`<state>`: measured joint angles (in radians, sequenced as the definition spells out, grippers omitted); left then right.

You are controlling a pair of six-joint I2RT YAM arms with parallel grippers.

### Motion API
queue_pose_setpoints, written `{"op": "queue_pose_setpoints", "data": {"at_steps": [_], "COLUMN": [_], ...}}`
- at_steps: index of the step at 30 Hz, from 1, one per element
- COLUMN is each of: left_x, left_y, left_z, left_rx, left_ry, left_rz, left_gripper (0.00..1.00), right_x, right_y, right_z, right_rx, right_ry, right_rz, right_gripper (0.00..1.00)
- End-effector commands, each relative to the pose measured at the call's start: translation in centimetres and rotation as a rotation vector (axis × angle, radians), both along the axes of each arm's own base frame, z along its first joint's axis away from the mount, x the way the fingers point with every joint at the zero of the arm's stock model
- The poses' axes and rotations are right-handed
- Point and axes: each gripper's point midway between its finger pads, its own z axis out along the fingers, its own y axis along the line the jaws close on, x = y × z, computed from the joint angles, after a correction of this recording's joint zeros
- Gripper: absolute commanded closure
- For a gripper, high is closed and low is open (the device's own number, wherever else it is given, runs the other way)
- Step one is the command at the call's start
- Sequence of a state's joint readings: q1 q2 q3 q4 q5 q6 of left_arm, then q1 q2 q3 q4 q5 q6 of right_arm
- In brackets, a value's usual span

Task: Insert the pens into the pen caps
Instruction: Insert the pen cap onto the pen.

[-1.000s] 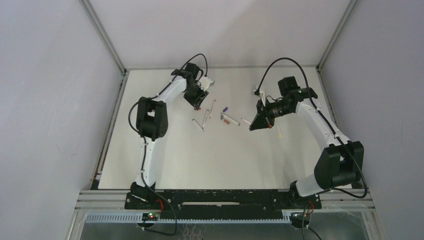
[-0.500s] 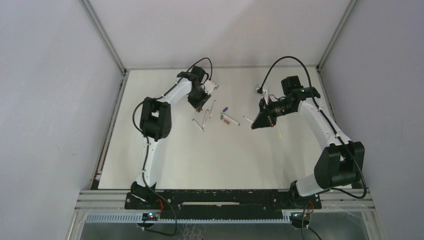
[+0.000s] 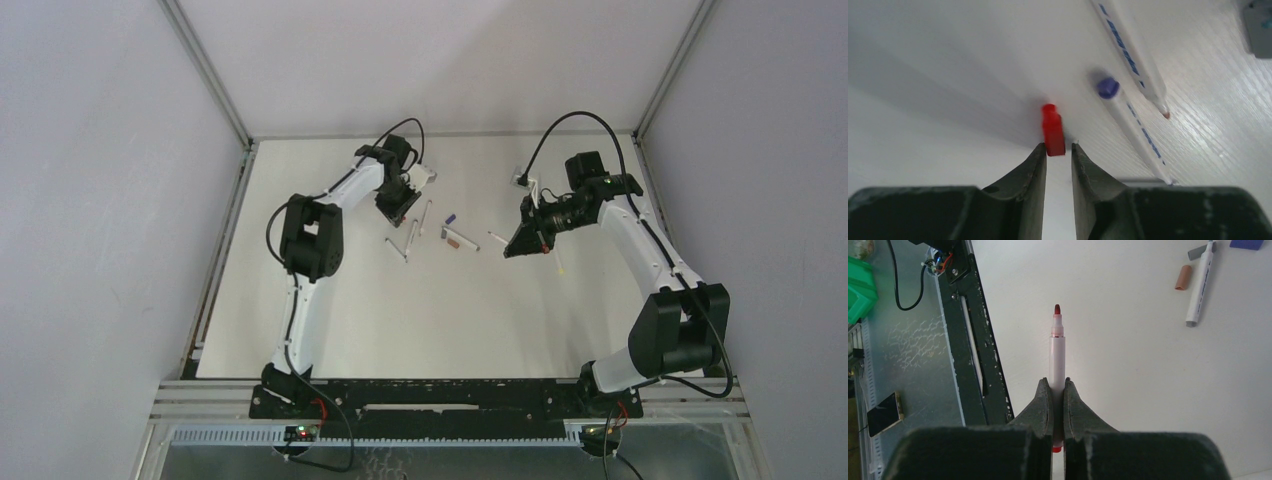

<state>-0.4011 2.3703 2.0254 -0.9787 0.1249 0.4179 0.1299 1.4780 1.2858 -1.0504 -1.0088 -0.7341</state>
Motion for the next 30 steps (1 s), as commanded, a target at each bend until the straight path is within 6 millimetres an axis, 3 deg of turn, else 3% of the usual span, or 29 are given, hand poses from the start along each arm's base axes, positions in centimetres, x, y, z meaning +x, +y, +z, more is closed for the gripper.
{"op": "queue_pose_setpoints", "data": {"at_steps": [1,8,11,19,25,30], "left_x": [-1.1,1.3,2.1,1.5,0.6,0.7], "left_y": [-0.6,-0.2,-0.1,-0.9,-1.8,-1.5], "left_z": [2.9,3.6,3.7,2.9,3.3,2.5], "left_rx": [-0.021,0.005,0.005,-0.051,-0.122,-0.107], "left_ry": [-0.043,-0.124,-0.128,-0.066,-0.051,-0.043], "left_rz": [0.012,0.138,0.212,0.308,0.349,0.412], "left_gripper": [0.71,0.54,0.52,0.54,0.55,0.55], "right_x": [0.5,0.5,0.5,0.6,0.6,0.6], "right_y": [0.2,0.3,0.2,-0.2,-0.2,-0.2], "right_z": [1.8,2.0,2.1,2.3,2.3,2.3], "right_rx": [0.041,0.052,0.052,0.057,0.06,0.066], "right_ry": [-0.036,-0.037,-0.042,-0.047,-0.047,-0.045], "right_rz": [0.0,0.004,0.002,-0.01,-0.012,-0.009], "right_gripper": [1.0,1.0,1.0,1.0,1.0,1.0]}}
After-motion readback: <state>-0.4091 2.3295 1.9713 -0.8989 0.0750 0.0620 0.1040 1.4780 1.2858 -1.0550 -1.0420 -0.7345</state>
